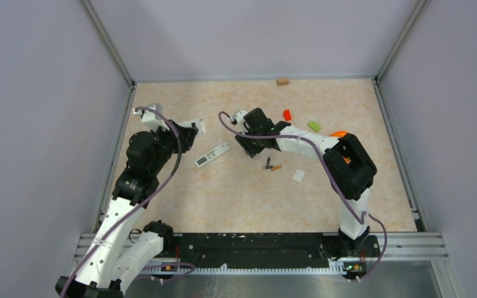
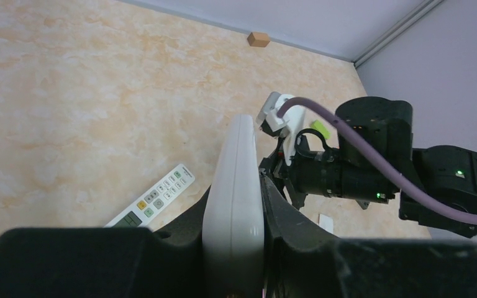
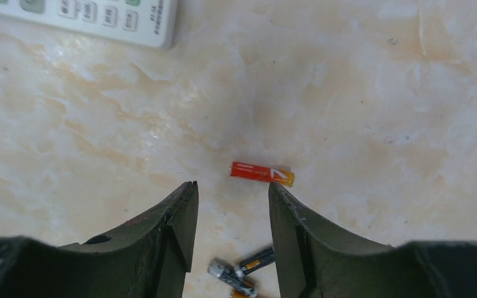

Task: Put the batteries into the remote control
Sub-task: Pick up the battery from the center of the board.

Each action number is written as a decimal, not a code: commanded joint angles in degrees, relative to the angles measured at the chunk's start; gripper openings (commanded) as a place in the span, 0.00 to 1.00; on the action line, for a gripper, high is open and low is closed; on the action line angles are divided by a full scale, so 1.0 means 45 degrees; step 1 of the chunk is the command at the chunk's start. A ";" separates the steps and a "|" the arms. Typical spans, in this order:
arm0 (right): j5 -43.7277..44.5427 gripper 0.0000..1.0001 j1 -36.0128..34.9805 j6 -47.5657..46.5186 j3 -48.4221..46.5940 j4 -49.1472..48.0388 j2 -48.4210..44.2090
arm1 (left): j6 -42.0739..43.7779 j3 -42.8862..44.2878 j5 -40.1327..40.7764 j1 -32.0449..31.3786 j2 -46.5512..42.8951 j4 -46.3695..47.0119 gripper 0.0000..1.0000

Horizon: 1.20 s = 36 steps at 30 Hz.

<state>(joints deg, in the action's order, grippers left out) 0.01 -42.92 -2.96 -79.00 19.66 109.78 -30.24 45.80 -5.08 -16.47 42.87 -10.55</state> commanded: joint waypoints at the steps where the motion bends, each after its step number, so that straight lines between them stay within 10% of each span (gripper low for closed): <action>1: -0.0374 0.47 0.0377 -0.3746 -0.1227 0.1462 0.0798 | 0.0155 0.0714 0.0015 0.0007 -0.0111 0.0118 0.00; 25: -0.2570 0.42 0.1069 -0.7037 -0.4595 0.4630 0.3666 | 0.0221 0.1225 0.0363 0.0027 0.0199 -0.0219 0.00; 36: -0.1737 0.07 0.1119 -0.5135 -0.4694 0.4272 0.3808 | 0.0157 0.1090 0.0227 0.0027 0.0175 -0.0129 0.00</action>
<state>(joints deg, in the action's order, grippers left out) -9.28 -38.33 -30.33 -99.11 39.03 125.99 -29.82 48.77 -3.29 -16.47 44.10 -13.80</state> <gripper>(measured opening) 0.086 0.257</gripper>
